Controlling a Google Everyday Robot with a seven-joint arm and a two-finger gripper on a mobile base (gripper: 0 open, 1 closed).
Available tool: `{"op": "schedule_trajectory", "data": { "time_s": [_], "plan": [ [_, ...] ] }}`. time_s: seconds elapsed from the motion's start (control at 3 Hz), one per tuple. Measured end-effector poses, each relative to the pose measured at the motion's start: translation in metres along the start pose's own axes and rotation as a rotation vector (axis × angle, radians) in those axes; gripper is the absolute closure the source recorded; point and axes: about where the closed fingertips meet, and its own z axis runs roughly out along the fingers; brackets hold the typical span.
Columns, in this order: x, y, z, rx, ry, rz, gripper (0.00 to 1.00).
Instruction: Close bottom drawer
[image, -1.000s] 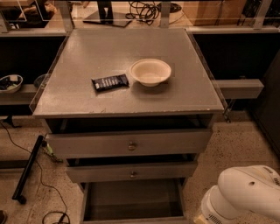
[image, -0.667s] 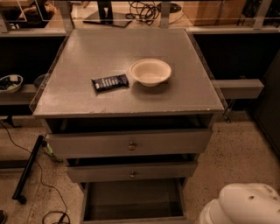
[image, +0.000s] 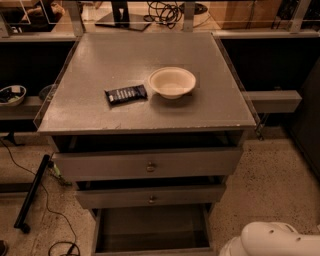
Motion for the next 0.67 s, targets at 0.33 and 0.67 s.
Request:
{"op": "schedule_trajectory", "data": {
  "time_s": [0.33, 0.67],
  "plan": [
    [-0.0008, 0.0001, 0.0337, -0.052, 0.014, 0.028, 1.0],
    [-0.0008, 0.0002, 0.0338, -0.052, 0.014, 0.028, 1.0]
  ]
}}
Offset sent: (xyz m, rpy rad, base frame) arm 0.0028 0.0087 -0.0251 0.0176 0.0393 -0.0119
